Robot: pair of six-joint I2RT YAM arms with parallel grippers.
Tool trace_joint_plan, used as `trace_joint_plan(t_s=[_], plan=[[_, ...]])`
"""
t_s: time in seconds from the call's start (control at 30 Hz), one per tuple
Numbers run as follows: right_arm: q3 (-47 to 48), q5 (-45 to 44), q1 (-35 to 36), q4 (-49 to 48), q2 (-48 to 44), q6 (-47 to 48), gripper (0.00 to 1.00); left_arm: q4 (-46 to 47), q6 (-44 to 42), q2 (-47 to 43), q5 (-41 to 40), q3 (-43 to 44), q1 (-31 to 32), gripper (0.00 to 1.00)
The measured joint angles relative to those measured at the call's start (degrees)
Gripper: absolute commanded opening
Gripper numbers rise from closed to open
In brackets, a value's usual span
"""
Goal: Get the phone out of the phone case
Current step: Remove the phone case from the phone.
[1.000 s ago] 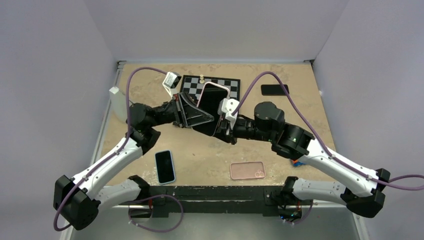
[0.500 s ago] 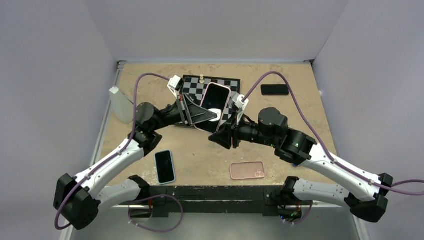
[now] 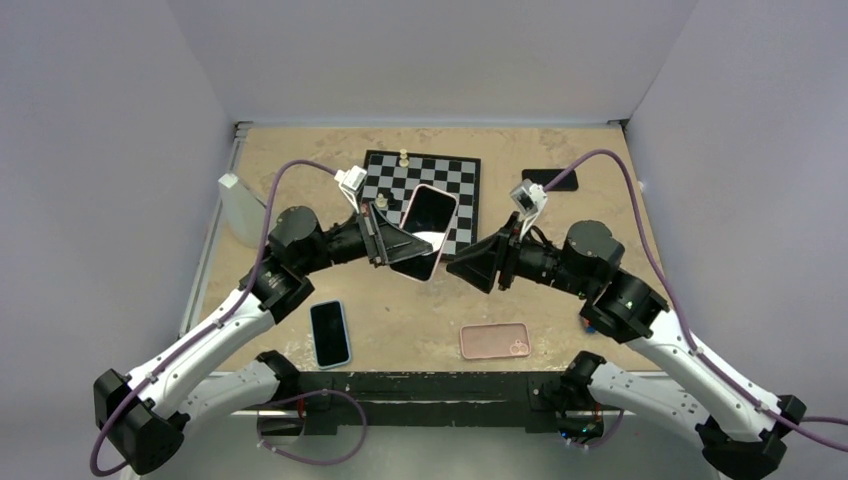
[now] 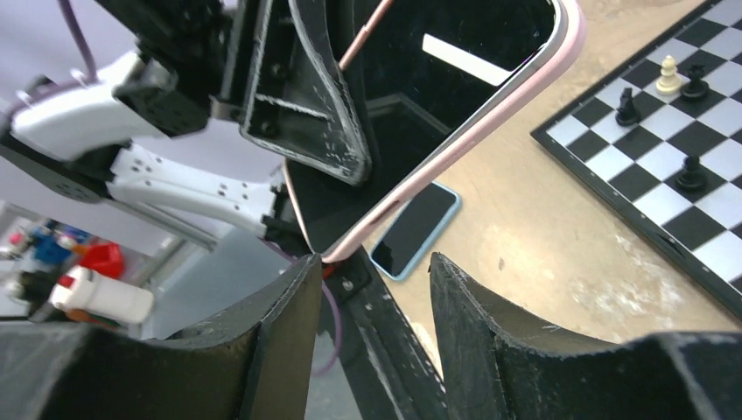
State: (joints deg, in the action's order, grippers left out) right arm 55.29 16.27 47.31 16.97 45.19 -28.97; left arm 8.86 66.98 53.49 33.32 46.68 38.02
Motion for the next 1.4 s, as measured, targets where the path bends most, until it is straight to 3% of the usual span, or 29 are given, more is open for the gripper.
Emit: trace_joint_plan(t_s=[0.23, 0.4, 0.6, 0.7, 0.83, 0.9, 1.2, 1.4], plan=[[-10.3, 6.0, -2.2, -18.7, -0.2, -11.6, 0.57, 7.8, 4.8, -2.3, -7.3, -6.6, 0.0, 0.00], [-14.0, 5.5, -3.2, -24.8, 2.8, -18.7, 0.56, 13.7, 6.7, 0.1, -7.6, -7.3, 0.0, 0.00], [-14.8, 6.3, -10.6, -30.5, 1.6, -23.5, 0.54, 17.1, 6.8, 0.1, -6.1, -8.2, 0.0, 0.00], [-14.1, 7.5, -13.5, -31.7, 2.5, -24.2, 0.50, 18.5, 6.7, 0.1, -4.7, -8.2, 0.0, 0.00], [-11.1, 9.7, -14.0, -31.7, 4.7, -24.2, 0.34, 20.3, 6.7, 0.1, -3.8, -8.5, 0.0, 0.00], [-10.4, 11.8, -14.0, -32.5, 5.6, -24.2, 0.32, 21.2, 6.8, 0.1, -3.6, -9.1, 0.0, 0.00], [-12.9, 20.5, -13.6, -34.6, 1.7, -25.3, 0.35, 21.7, 6.1, 0.0, -4.6, -9.5, 0.0, 0.00], [-12.9, 22.3, -12.9, -35.5, 0.7, -25.4, 0.46, 21.6, 5.4, 0.1, -4.7, -9.5, 0.0, 0.00]])
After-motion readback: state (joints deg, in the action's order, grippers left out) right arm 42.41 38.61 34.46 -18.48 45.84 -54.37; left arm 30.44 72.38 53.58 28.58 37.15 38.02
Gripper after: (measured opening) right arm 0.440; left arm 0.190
